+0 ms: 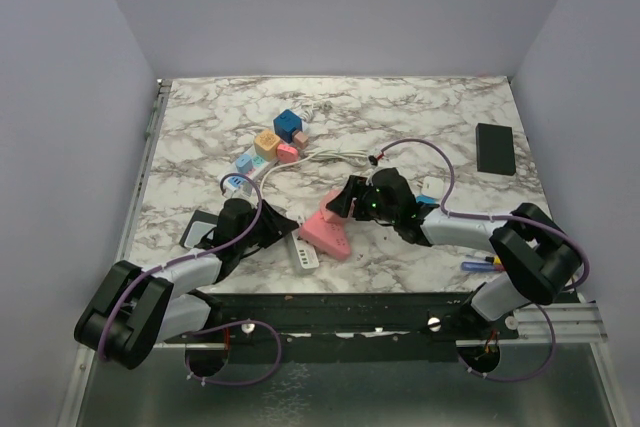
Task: Pull the plug off the socket
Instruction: Remove the plug from the socket, then move the socket to the center of the board.
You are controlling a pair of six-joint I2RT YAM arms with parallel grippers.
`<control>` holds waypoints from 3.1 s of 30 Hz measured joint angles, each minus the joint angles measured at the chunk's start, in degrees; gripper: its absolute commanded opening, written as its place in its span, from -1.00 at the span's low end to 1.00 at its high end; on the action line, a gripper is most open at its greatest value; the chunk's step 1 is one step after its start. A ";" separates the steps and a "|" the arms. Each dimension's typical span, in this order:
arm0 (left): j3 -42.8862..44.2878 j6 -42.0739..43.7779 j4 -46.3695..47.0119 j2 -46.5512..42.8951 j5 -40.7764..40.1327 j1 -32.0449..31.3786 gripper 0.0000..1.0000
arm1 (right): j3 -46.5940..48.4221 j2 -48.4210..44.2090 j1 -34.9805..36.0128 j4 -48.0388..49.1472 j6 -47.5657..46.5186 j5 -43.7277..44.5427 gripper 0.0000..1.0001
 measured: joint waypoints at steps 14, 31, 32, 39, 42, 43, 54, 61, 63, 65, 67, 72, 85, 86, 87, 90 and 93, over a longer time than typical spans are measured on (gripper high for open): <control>-0.13 0.00 -0.26 -0.50 -0.61 -0.11 -0.87 | 0.00 -4.15 -1.97 -6.14 0.39 1.60 -0.99; 7.02 6.40 -9.42 -0.17 -4.42 -3.23 -0.94 | 0.00 -16.61 -9.51 -13.25 -2.99 3.45 -0.99; 8.74 7.28 -10.19 0.98 -4.87 -3.72 -0.94 | 0.00 -17.29 -10.84 -13.84 -3.48 3.50 -0.99; 19.74 11.04 -8.81 14.97 -6.25 -7.67 -0.95 | 0.22 -24.30 -19.96 -18.82 -6.91 4.59 -0.99; 25.20 11.89 -6.84 21.77 -6.14 -9.86 -0.95 | 1.16 -28.59 -20.94 -21.53 -8.44 5.49 -0.99; 27.19 12.22 -6.58 23.71 -6.05 -10.49 -0.95 | 1.40 -29.59 -20.98 -21.94 -8.72 5.66 -0.99; 48.72 15.30 -1.95 43.95 -3.45 -17.07 -0.95 | 1.95 -38.58 -21.22 -28.33 -10.25 9.53 -0.99; 52.06 15.76 1.81 47.84 -3.87 -19.34 0.25 | 3.13 -41.66 -21.33 -31.91 -11.87 12.61 -0.99; 52.06 16.52 2.23 47.84 -3.96 -19.32 0.60 | 3.45 -42.16 -21.33 -32.46 -12.33 13.11 -0.99; 52.06 17.29 2.75 47.71 -3.96 -19.12 0.78 | 3.56 -42.60 -21.33 -32.96 -12.74 13.25 -0.99; 51.76 18.56 2.89 46.58 -4.26 -18.71 0.87 | 3.58 -42.69 -21.33 -33.29 -13.11 13.22 -0.99; 48.50 20.81 3.06 39.30 -4.52 -16.55 0.98 | 3.58 -42.45 -21.33 -34.05 -13.92 12.94 -0.99; 33.79 21.14 -0.11 15.41 -2.54 -4.72 0.98 | 3.72 -35.98 -20.92 -31.74 -17.05 4.50 -0.99; 33.68 21.09 -0.55 14.45 -1.33 -3.87 0.98 | 3.69 -35.23 -20.44 -31.06 -16.92 3.82 -0.99; 33.55 21.07 -0.94 13.66 -0.42 -3.19 0.98 | 3.69 -34.58 -19.78 -30.38 -16.76 3.37 -0.99; 32.30 20.55 -1.38 11.02 3.26 -1.46 0.98 | 3.48 -32.54 -15.93 -27.47 -16.06 2.80 -0.99; 30.73 19.28 -1.14 9.51 7.61 -1.49 0.98 | 2.19 -30.62 -12.28 -23.21 -14.73 2.23 -0.99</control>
